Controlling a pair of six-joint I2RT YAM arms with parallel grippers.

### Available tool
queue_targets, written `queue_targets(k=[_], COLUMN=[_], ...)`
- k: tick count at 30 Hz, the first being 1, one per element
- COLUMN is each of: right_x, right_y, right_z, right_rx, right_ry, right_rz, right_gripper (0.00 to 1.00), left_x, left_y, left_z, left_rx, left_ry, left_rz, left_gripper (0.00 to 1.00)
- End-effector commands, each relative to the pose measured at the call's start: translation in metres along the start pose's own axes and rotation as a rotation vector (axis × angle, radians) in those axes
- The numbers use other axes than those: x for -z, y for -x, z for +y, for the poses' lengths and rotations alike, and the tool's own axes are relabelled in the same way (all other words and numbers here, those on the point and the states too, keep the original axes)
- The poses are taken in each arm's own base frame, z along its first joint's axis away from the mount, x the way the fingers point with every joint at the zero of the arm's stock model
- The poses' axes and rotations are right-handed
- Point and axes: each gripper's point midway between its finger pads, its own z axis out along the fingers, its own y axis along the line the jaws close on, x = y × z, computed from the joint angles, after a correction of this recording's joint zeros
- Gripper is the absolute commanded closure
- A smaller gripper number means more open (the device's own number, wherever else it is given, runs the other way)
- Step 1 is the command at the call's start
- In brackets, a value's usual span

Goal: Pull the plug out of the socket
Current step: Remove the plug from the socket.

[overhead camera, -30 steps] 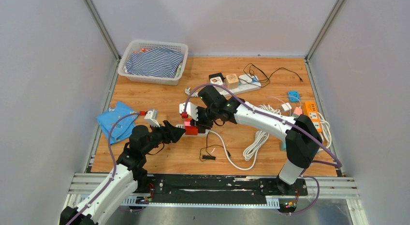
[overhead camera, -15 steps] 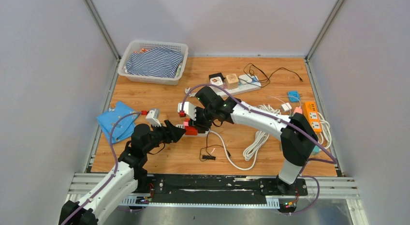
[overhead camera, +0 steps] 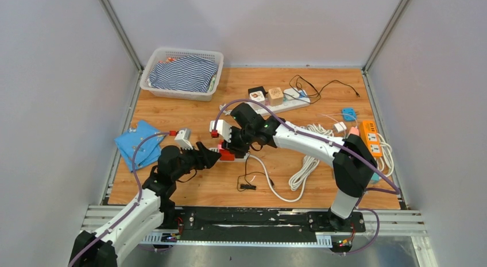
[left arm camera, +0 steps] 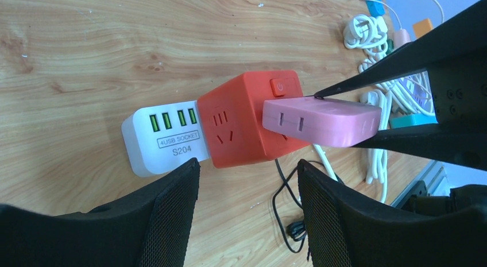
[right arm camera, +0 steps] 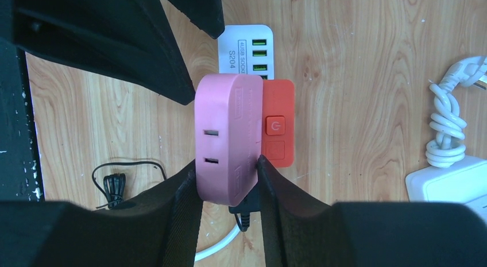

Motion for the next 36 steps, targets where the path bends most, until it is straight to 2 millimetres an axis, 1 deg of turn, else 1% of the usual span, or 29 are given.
queue_targets(k=[1, 4, 11, 17, 19, 27, 31, 33, 36], right_x=[-0.010, -0.010, -0.012, -0.012, -0.012, -0.012, -0.013, -0.013, -0.014], right_y=[-0.002, -0.003, -0.002, -0.004, -0.005, -0.006, -0.006, -0.005, -0.006], right_z=[0.008, 0.009, 0.013, 0.008, 0.006, 0.005, 0.008, 0.010, 0.011], right_rx=[-0.030, -0.029, -0.022, -0.021, -0.020, -0.017, -0.008, 0.000, 0.007], right_ry=[0.016, 0.019, 0.033, 0.002, -0.006, -0.015, -0.004, 0.000, 0.000], right_rz=[0.015, 0.014, 0.013, 0.030, 0.035, 0.039, 0.038, 0.038, 0.042], right_gripper=[0.63, 0.71, 0.88, 0.96, 0.99, 0.99, 0.99, 0.99, 1.00], left_x=[-0.003, -0.003, -0.004, -0.004, -0.004, -0.006, -0.006, -0.006, -0.004], left_y=[0.005, 0.004, 0.001, -0.003, -0.004, -0.011, -0.014, -0.013, -0.007], left_z=[-0.002, -0.003, -0.001, 0.000, 0.001, 0.007, 0.011, 0.008, -0.001], left_rx=[-0.015, -0.011, -0.007, -0.005, -0.003, -0.004, -0.001, 0.001, -0.003], left_ry=[-0.018, -0.024, -0.020, -0.018, -0.015, 0.000, 0.014, 0.006, -0.033], left_rz=[-0.023, -0.022, -0.017, -0.012, -0.008, 0.008, 0.016, 0.014, 0.000], left_gripper=[0.34, 0.34, 0.35, 0.36, 0.38, 0.48, 0.49, 0.50, 0.49])
